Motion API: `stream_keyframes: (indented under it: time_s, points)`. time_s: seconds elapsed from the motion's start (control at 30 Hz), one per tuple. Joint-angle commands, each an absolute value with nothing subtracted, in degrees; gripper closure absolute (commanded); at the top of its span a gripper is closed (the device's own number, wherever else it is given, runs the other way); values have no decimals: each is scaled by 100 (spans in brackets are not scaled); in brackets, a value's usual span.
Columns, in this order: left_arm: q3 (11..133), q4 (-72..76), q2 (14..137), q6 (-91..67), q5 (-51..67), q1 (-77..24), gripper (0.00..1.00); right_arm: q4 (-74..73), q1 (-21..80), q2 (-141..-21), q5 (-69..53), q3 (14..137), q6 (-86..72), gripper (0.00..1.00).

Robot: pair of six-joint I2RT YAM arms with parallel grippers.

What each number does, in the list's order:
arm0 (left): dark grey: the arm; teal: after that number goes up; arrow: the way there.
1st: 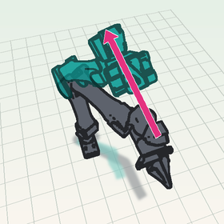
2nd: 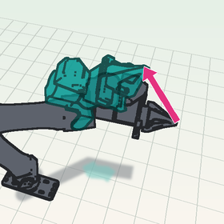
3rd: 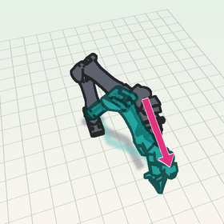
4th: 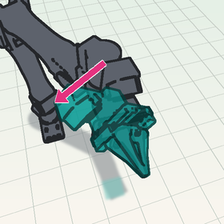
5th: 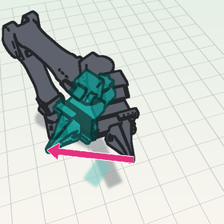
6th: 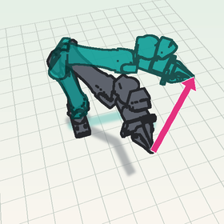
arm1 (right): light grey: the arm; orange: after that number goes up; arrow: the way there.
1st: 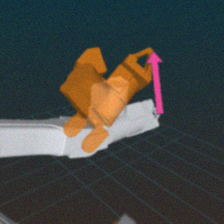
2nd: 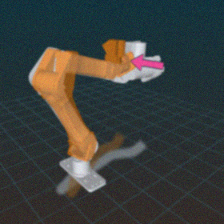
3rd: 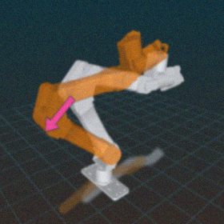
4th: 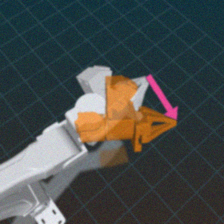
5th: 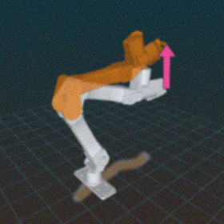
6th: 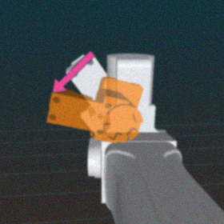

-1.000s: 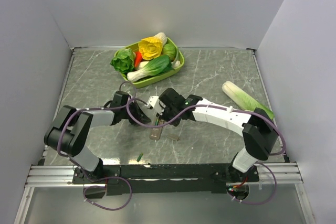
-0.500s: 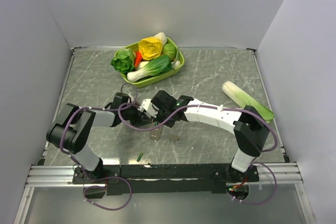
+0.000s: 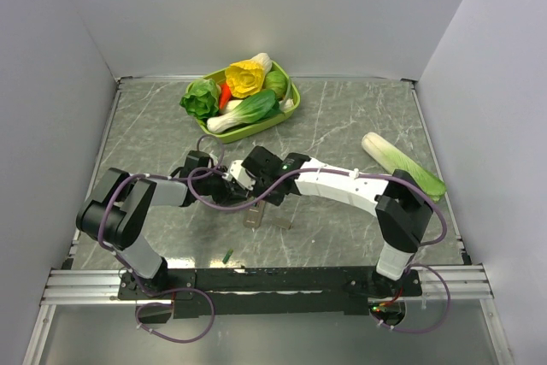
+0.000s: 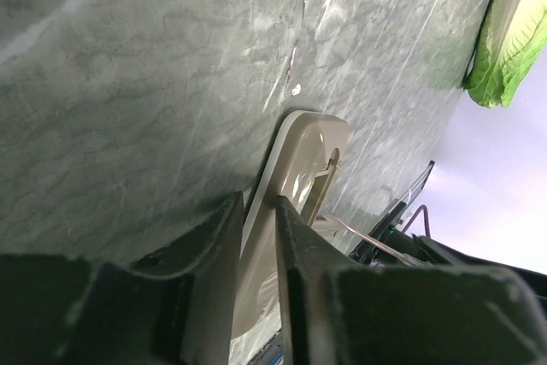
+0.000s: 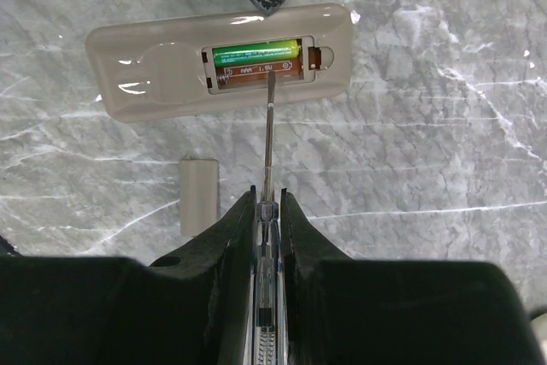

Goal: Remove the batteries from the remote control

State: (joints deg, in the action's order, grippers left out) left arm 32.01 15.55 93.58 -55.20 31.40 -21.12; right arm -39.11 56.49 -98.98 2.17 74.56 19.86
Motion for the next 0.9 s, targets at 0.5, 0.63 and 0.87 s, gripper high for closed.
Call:
stream_keyframes:
  time_s: [0.5, 0.63, 0.87]
  points:
    - [3041, 2408, 9597, -5757, 3463, -2250, 73, -3762, 5704, -10266, 158, 7603, 2065, 100]
    - [2997, 2478, 9712, -5810, 3463, -2276, 76, -3560, 5687, -10318, 35, 7498, 2118, 100]
    - [2962, 2355, 9686, -5774, 3454, -2355, 77, -3499, 5678, -10397, 35, 7497, 2065, 100]
